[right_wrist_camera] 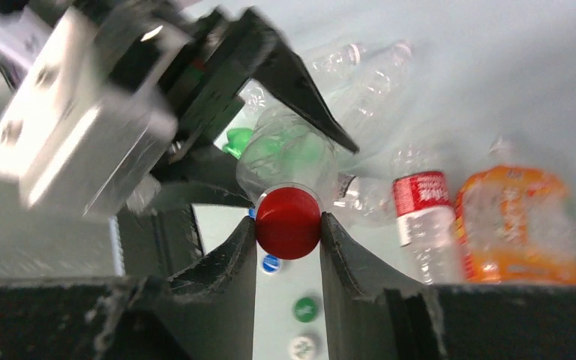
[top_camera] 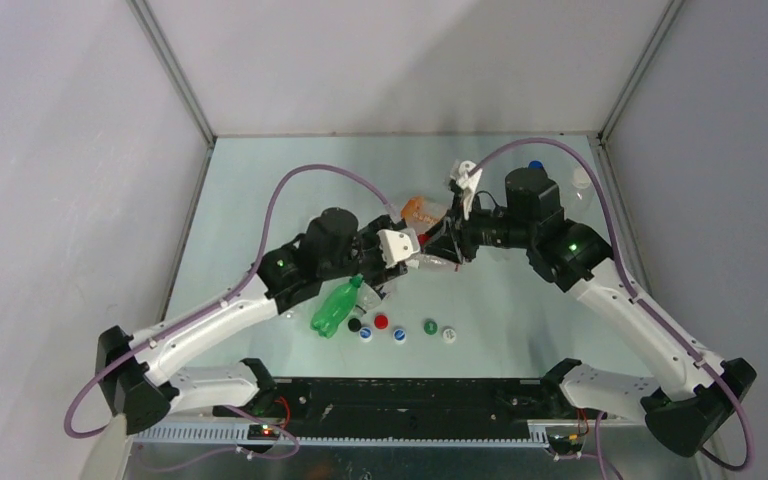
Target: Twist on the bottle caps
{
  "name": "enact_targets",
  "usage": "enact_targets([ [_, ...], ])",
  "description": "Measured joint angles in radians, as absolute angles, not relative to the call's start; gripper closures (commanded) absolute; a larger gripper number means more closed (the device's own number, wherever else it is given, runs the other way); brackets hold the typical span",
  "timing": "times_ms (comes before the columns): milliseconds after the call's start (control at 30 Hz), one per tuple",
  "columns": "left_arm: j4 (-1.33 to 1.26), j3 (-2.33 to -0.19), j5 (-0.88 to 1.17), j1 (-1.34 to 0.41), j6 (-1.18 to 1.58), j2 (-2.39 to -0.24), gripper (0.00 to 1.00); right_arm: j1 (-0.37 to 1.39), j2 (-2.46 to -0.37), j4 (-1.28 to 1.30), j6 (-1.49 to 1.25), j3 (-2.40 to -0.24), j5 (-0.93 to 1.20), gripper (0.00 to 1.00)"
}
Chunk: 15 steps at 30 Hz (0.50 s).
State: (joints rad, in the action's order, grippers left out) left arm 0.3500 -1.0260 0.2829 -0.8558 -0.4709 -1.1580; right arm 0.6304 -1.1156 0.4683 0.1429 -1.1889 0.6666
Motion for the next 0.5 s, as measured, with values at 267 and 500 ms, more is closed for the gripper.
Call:
enact_targets([
  [267,0.106,-0.910,-0.080,-0.950,-0.522,-1.139,0.80,0.633,-1.144,0.420,-0.278,-1.195,0.453,0.77],
  [500,-0.050,-0.881,-0.127,-0.957,-0.494,-1.140,0.80,0.641,-1.091,0.364,-0.335,-1.194,0.355,0.46],
])
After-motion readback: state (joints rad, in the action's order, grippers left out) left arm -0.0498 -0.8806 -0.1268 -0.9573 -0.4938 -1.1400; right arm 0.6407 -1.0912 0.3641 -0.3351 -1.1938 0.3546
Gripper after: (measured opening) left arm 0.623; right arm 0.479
